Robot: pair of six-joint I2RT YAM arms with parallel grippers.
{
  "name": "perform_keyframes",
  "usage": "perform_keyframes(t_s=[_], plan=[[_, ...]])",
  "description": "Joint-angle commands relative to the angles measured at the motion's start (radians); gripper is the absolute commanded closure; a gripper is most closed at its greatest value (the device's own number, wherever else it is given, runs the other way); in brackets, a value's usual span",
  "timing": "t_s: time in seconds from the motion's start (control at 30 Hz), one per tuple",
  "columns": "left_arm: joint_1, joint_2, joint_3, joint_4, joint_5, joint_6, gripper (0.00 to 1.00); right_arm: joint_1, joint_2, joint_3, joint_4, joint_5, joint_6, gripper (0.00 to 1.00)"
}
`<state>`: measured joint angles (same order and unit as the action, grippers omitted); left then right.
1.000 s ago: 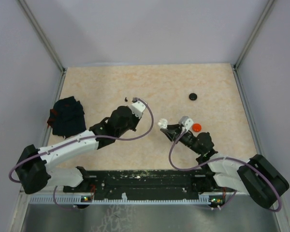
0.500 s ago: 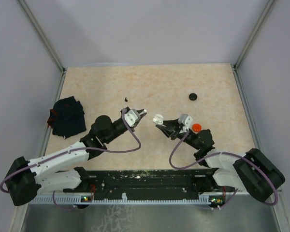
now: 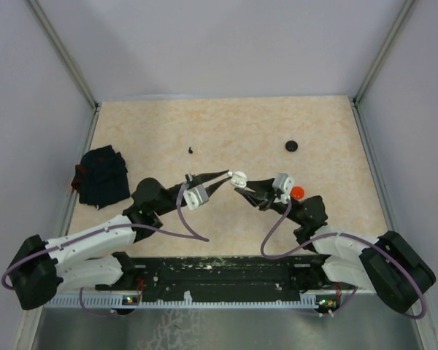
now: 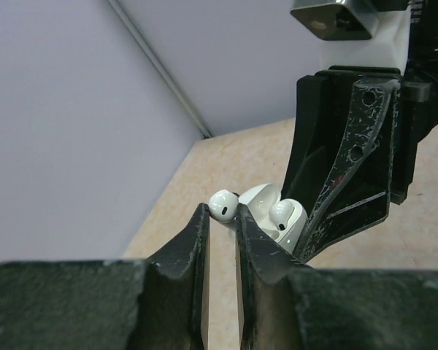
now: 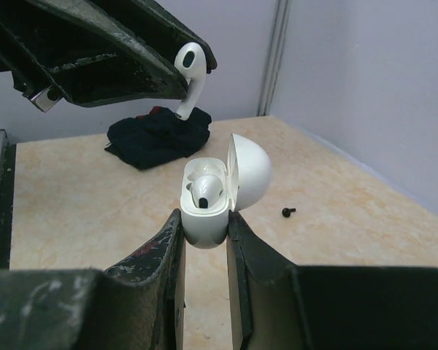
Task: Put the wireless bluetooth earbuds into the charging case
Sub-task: Place the earbud in the charging case.
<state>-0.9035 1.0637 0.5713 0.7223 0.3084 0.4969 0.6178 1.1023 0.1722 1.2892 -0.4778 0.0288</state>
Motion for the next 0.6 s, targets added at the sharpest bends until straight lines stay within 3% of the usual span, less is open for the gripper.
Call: perform_keyframes(t_s=[0.0,0.57], plan=[[-0.006,0.015,-0.008,0.082,0.118,0.051,0.98,0.006,-0.025,0.052,0.034,-0.029,-0.001,1.0],[-0.01,0.072,-0.014,0.098,0.115,0.135,1.0,0.005,-0.027,0.061,0.053,-0.057,0.043,1.0]])
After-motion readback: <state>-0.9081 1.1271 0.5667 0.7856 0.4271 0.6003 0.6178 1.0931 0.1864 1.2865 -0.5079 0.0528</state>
